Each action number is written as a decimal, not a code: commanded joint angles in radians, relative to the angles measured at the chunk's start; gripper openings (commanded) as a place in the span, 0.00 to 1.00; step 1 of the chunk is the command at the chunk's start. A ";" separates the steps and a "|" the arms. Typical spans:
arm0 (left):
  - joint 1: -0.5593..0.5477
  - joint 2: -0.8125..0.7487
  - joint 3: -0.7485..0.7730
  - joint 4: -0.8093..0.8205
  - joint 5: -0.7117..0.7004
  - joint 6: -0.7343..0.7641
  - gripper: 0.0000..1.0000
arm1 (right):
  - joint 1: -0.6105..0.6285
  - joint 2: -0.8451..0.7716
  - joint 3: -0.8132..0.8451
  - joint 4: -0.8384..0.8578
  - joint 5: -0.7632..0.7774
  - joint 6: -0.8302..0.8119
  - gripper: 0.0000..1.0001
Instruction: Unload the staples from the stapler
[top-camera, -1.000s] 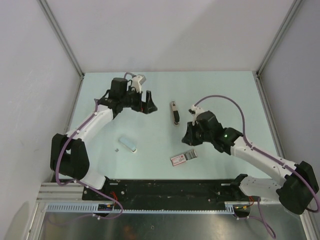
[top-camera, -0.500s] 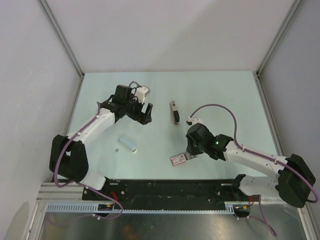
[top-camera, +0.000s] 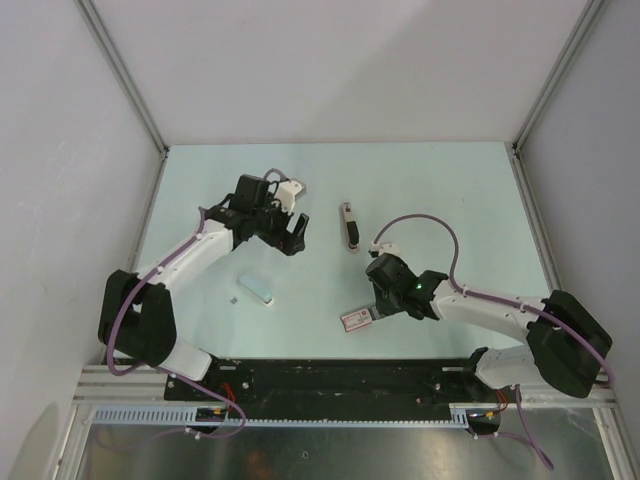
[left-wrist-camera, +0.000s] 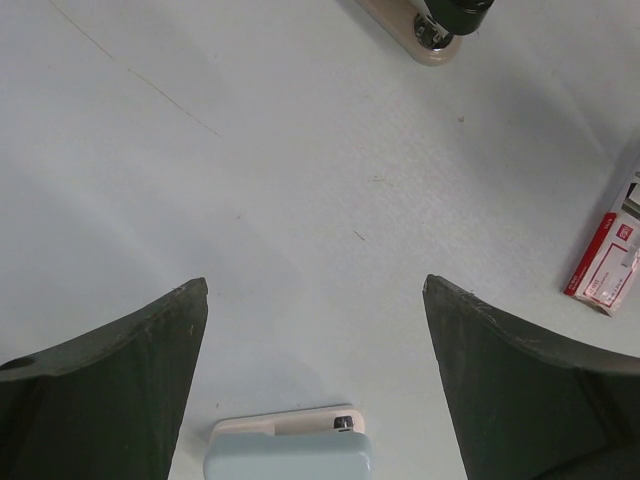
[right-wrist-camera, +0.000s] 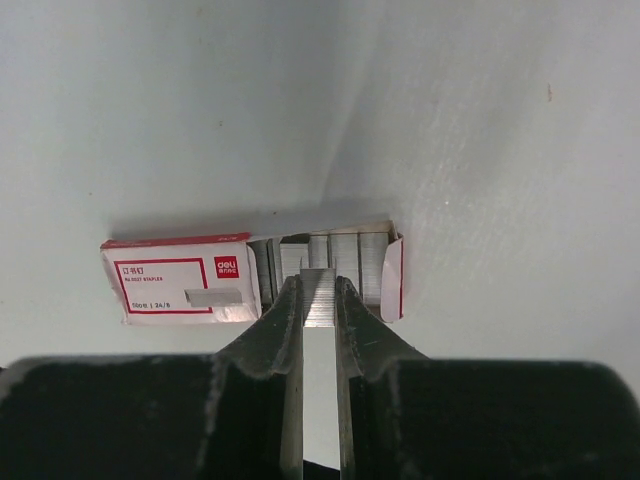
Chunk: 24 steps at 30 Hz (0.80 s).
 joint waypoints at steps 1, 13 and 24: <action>-0.015 -0.042 -0.007 0.003 -0.002 0.069 0.93 | 0.016 0.019 -0.006 0.060 0.025 -0.022 0.00; -0.019 -0.038 -0.006 0.003 0.014 0.066 0.93 | 0.033 0.037 -0.010 0.048 0.058 -0.040 0.00; -0.022 -0.044 -0.010 0.003 0.022 0.065 0.93 | 0.046 -0.052 -0.010 -0.029 0.121 -0.031 0.00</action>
